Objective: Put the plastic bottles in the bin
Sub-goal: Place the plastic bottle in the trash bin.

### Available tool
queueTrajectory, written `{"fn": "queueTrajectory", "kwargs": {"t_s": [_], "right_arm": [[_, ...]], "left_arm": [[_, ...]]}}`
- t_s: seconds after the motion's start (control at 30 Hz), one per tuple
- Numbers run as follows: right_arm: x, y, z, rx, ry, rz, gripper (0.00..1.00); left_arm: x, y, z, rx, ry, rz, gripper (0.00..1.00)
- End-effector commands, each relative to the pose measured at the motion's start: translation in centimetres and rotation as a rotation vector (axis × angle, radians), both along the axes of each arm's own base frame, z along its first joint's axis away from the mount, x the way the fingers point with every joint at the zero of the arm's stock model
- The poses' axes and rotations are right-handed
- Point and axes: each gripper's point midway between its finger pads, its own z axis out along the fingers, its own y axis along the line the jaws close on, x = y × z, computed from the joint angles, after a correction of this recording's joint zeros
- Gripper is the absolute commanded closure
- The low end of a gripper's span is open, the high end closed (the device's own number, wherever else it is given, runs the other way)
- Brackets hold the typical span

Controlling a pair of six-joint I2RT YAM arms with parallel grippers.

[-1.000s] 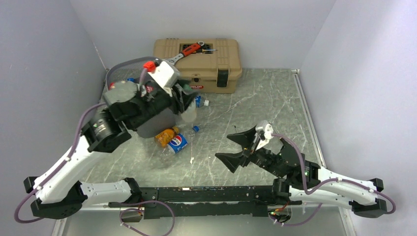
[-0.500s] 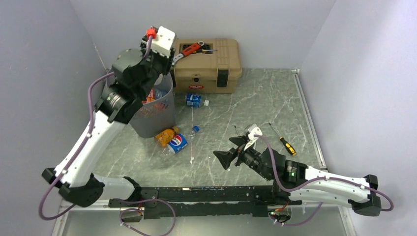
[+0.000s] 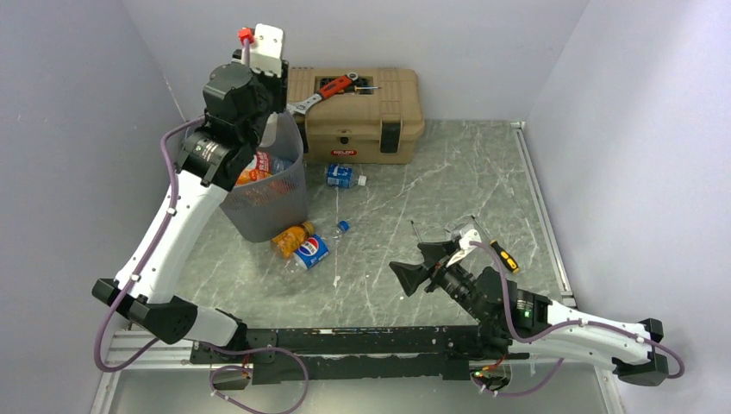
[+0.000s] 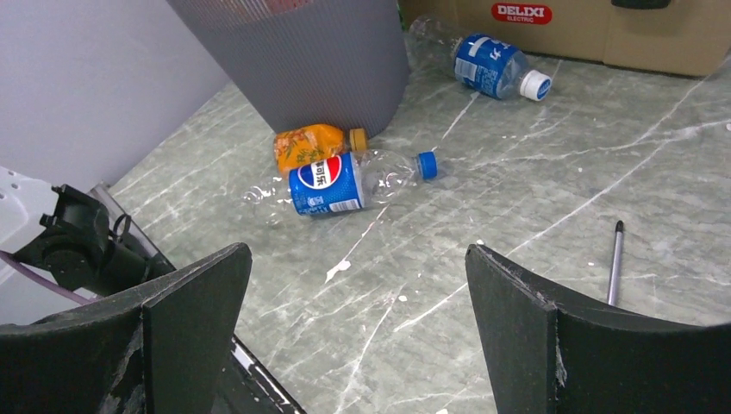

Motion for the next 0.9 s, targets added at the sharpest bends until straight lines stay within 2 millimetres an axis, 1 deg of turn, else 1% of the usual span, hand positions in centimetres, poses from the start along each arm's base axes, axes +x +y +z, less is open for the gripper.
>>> {"fn": "queueTrajectory", "kwargs": {"t_s": [0.0, 0.1, 0.2, 0.27, 0.4, 0.47, 0.53, 0.6, 0.67, 0.77, 0.87], "right_arm": [[0.4, -0.8, -0.2, 0.019, 0.011, -0.045, 0.0], [0.4, -0.7, -0.6, 0.005, 0.019, -0.045, 0.0], [0.6, -0.8, -1.1, -0.017, 0.025, -0.061, 0.0], [0.8, -0.9, -1.1, -0.024, 0.026, -0.073, 0.0], [0.8, -0.9, -1.0, -0.025, 0.023, -0.071, 0.0], [0.8, -0.9, -1.0, -0.028, 0.023, -0.072, 0.0], [0.8, -0.9, -1.1, -0.033, 0.023, -0.076, 0.0], [1.0, -0.9, -1.0, -0.034, 0.022, -0.082, 0.0], [1.1, -0.9, -0.9, -0.032, 0.017, -0.088, 0.0], [1.1, -0.7, -0.7, -0.033, 0.012, -0.088, 0.0], [1.3, -0.7, -0.9, -0.049, 0.017, -0.096, 0.0]], "left_arm": [[0.7, 1.0, 0.0, -0.118, 0.016, -0.005, 1.0], [1.2, 2.1, -0.7, -0.197, 0.042, -0.013, 1.0], [1.9, 4.0, -1.8, -0.3, 0.102, -0.01, 1.0], [2.2, 5.8, -2.8, -0.353, 0.134, 0.022, 1.0], [2.1, 7.4, -4.2, -0.407, 0.164, 0.056, 1.0], [2.0, 7.9, -4.9, -0.413, 0.176, 0.071, 1.0], [1.8, 7.8, -5.4, -0.411, 0.187, 0.061, 1.0], [1.5, 6.4, -5.4, -0.389, 0.2, 0.005, 1.0], [1.4, 5.9, -5.4, -0.367, 0.197, 0.013, 1.0], [1.7, 6.7, -6.3, -0.347, 0.211, 0.064, 1.0], [2.0, 7.8, -8.2, -0.33, 0.253, 0.142, 1.0]]}}
